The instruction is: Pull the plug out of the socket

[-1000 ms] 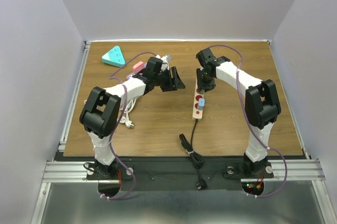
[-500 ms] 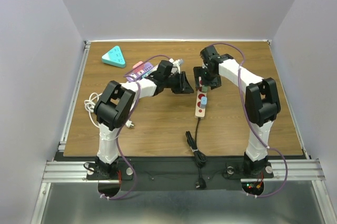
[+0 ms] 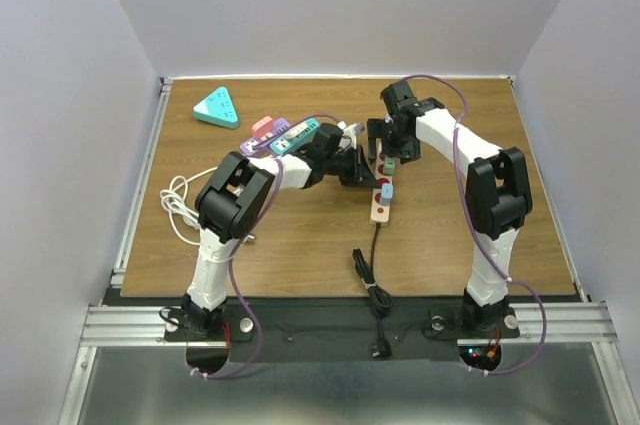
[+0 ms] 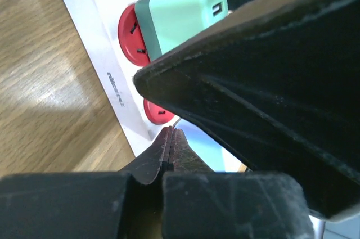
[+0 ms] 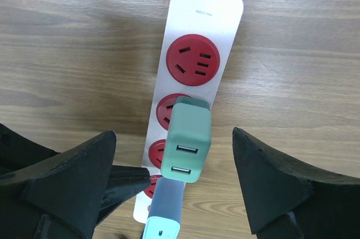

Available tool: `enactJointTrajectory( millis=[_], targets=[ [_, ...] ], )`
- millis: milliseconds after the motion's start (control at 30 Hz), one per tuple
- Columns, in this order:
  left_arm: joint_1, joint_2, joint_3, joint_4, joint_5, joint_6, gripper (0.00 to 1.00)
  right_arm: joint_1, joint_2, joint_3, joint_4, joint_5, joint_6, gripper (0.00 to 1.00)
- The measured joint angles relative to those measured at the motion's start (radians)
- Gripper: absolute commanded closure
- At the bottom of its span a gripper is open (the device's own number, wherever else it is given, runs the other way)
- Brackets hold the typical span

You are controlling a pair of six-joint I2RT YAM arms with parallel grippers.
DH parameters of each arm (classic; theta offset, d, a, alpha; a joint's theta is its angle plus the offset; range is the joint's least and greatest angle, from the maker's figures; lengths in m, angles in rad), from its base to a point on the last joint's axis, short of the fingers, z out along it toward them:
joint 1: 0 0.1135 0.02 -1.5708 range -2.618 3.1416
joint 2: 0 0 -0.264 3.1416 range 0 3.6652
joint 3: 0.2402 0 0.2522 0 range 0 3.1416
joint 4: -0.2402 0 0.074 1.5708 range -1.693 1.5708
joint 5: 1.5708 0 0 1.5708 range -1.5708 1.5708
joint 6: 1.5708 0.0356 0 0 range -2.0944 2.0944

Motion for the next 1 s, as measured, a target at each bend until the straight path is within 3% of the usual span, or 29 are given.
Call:
enactJointTrajectory(
  millis=[233, 533, 633, 733, 833, 867, 1000],
  targets=[
    [0.000, 0.042, 0.040, 0.063, 0.016, -0.042, 1.00, 0.000, 0.000, -0.002, -0.002, 0.012, 0.049, 0.21],
    [-0.004, 0.092, 0.041, 0.141, 0.019, -0.129, 1.00, 0.000, -0.001, -0.029, -0.004, 0.005, 0.090, 0.38],
    [-0.007, 0.095, 0.034, 0.150, 0.008, -0.145, 1.00, 0.000, -0.001, -0.033, -0.007, 0.002, 0.103, 0.48],
    [-0.009, 0.095, 0.035, 0.142, -0.005, -0.146, 1.00, 0.000, -0.001, -0.033, -0.010, 0.002, 0.108, 0.67],
    [-0.015, 0.095, 0.049, 0.116, -0.022, -0.142, 1.00, 0.000, -0.001, -0.033, -0.017, 0.007, 0.127, 0.96],
    [-0.017, 0.095, 0.053, 0.108, -0.028, -0.140, 1.00, 0.000, -0.001, -0.033, -0.017, 0.010, 0.134, 1.00],
    [-0.026, 0.096, 0.079, 0.061, -0.043, -0.128, 1.00, -0.001, -0.001, -0.025, -0.031, 0.020, 0.138, 1.00]
  ],
)
